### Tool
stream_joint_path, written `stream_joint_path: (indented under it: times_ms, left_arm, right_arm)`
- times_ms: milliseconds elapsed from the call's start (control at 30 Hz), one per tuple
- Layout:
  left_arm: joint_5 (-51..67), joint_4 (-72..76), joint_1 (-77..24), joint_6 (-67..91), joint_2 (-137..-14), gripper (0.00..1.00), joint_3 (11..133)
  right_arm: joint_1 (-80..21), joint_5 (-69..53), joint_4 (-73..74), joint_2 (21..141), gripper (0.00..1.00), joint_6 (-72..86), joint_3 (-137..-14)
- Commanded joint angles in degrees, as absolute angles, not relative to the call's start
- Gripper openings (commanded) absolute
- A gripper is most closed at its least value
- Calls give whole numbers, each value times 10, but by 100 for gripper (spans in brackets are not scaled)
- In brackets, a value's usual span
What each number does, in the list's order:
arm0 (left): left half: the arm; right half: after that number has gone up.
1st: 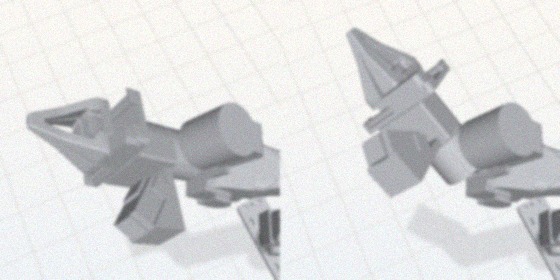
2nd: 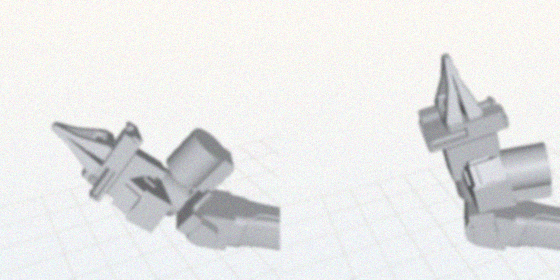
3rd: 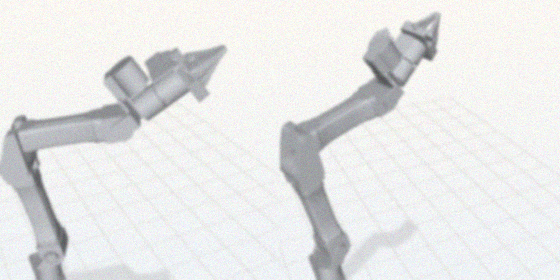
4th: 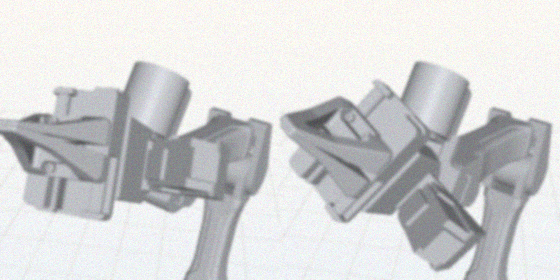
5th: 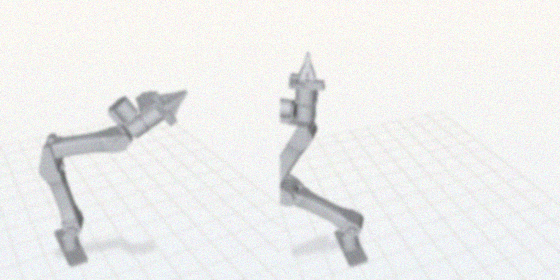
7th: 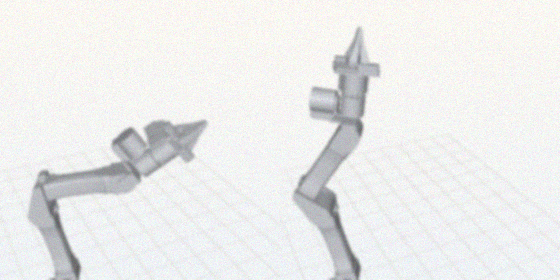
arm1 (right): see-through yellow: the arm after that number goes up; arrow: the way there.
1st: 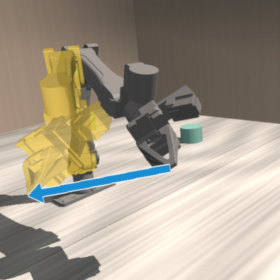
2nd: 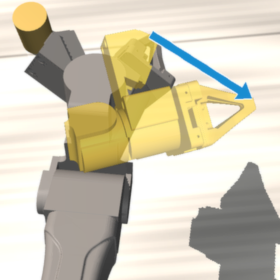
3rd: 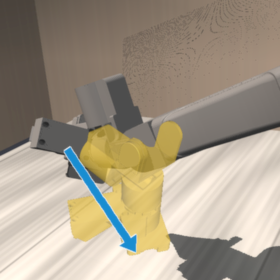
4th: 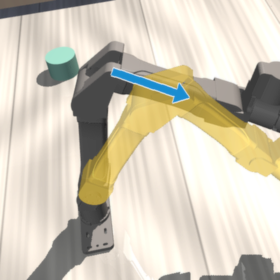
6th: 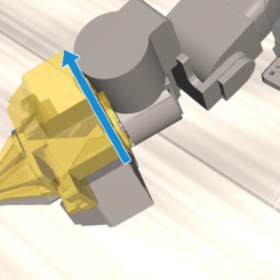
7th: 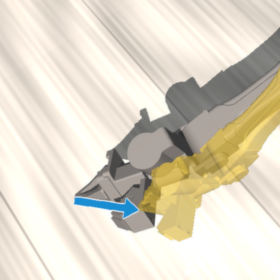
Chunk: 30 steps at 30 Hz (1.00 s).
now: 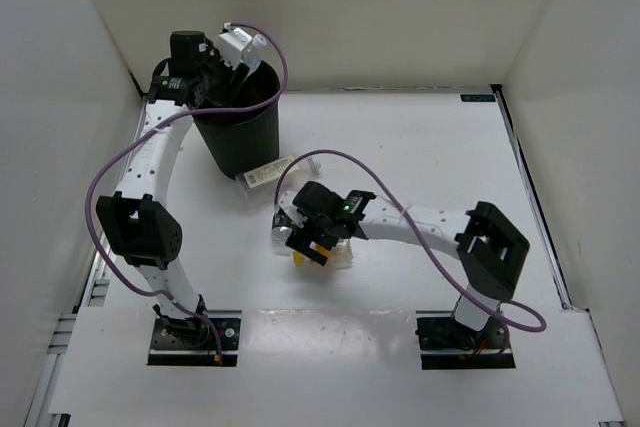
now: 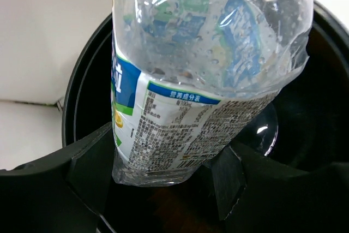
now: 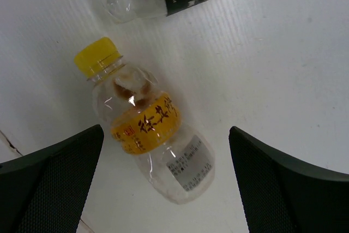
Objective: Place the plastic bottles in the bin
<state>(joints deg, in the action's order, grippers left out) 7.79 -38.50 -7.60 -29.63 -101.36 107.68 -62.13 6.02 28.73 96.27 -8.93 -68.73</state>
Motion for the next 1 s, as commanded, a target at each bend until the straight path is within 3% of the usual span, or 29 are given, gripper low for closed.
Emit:
stream_joint_path:
  times_ms: [0, 267, 633, 667, 833, 900, 967]
  left_arm:
    - [51, -374, -72, -271, -1018, 73, 1071]
    - [56, -374, -72, -271, -1012, 85, 1046]
    - [56, -380, -72, -271, -991, 90, 1041]
    - [56, -380, -72, -265, -991, 90, 1041]
    - [46, -380, -72, -260, -980, 92, 1052]
    - [46, -385, -72, -255, -968, 93, 1052]
    - [46, -385, -72, -255, -960, 94, 1052]
  right_arm:
    - [-634, 65, 318, 999, 99, -127, -734]
    - [-639, 39, 342, 1036, 99, -145, -758]
    - [-644, 54, 364, 1095, 93, -135, -777]
    - [-644, 60, 364, 1100, 90, -134, -777]
    - [-644, 71, 369, 1100, 48, -123, -784]
    - [-644, 66, 369, 1084, 38, -106, -797]
    - [-644, 52, 369, 1050, 36, -101, -797]
